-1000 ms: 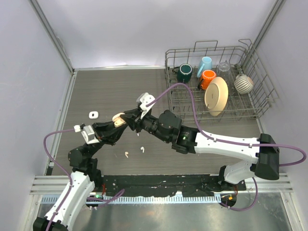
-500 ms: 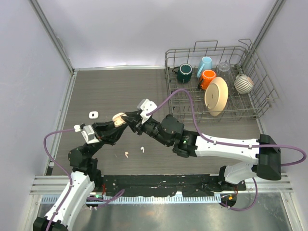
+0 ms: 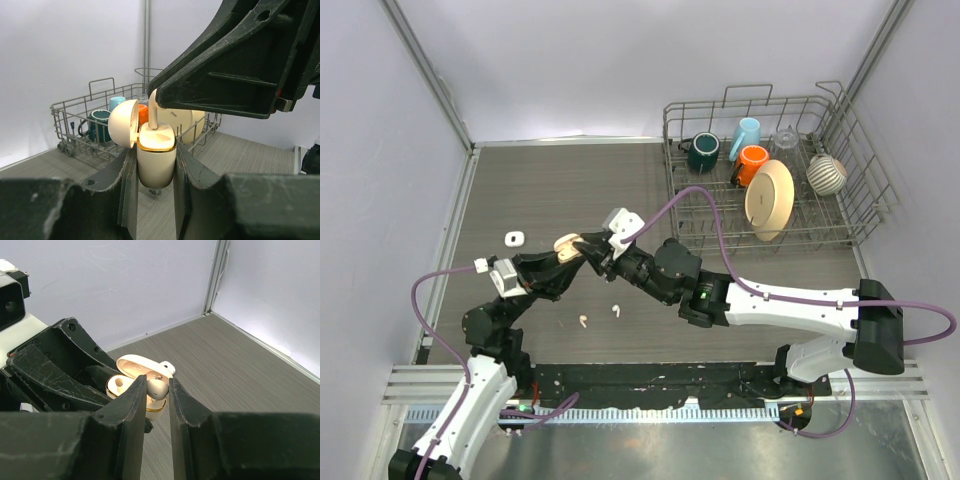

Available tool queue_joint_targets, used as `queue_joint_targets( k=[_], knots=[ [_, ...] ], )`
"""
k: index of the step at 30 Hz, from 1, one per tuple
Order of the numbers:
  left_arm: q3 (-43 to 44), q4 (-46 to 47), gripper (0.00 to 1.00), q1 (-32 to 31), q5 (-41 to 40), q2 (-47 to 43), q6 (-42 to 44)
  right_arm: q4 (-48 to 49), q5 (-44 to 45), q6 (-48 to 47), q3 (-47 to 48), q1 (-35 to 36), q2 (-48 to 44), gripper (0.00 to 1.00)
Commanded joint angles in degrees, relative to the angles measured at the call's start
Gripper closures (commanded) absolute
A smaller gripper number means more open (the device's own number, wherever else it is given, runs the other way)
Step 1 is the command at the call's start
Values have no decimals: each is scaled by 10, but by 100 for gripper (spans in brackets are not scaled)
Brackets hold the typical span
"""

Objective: Insert the wireless bluetooth earbuds into the charging case
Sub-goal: Place the earbud in the charging case.

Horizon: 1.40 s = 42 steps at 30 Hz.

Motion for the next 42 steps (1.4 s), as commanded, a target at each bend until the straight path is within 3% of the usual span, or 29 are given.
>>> queue_joint_targets(
  k=[1, 20, 32, 38, 42],
  knots=[
    [17, 50, 100, 2, -20, 2, -3, -31, -5, -5, 22, 5, 5, 99],
    [21, 48, 100, 3, -5, 6, 3, -92, -27, -31, 62, 5, 25, 99],
    [20, 47, 100, 3, -8, 4, 4, -105, -34, -20, 65, 5, 22, 93],
    [20, 43, 100, 2, -10, 3, 5, -108, -33, -13, 65, 5, 20, 84],
    [19, 43, 100, 2, -10, 5, 5, -108, -33, -11, 65, 5, 19, 83]
  ],
)
